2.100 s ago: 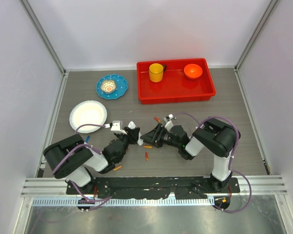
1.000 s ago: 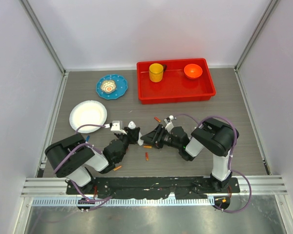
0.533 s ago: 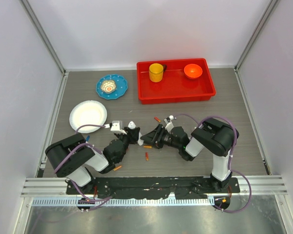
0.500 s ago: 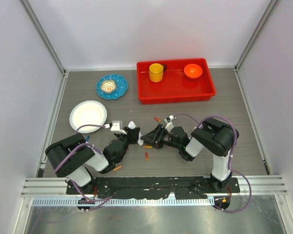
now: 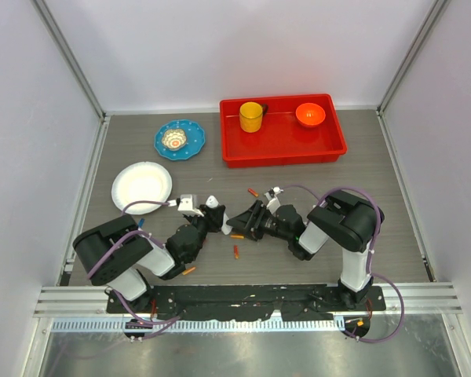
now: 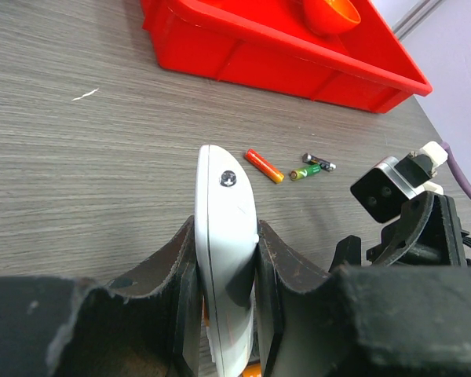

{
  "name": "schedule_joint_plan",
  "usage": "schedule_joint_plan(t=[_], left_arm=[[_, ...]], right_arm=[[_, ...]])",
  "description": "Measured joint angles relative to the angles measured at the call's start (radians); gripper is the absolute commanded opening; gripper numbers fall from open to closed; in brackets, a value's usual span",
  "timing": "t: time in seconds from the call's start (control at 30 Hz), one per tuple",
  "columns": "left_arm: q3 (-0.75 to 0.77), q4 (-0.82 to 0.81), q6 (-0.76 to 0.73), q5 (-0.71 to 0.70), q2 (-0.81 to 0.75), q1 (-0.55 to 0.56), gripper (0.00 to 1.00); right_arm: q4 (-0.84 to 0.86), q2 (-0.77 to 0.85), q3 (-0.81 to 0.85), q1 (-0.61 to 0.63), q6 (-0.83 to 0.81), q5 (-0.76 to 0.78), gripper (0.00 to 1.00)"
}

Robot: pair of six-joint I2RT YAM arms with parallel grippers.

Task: Load the batteries into the remote control
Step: Remove the battery cover from the remote control.

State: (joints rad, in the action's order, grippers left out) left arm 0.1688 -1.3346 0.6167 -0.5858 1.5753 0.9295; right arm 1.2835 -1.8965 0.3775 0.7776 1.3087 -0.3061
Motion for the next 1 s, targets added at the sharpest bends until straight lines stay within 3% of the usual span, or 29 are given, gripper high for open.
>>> schedule_joint_plan(t=[1.0], left_arm=[[0.0,-0.01,0.013,-0.003,0.008,0.007,0.0]], right_arm=[[0.019,-0.067,0.015,0.0,0.053,-0.005,0.49]])
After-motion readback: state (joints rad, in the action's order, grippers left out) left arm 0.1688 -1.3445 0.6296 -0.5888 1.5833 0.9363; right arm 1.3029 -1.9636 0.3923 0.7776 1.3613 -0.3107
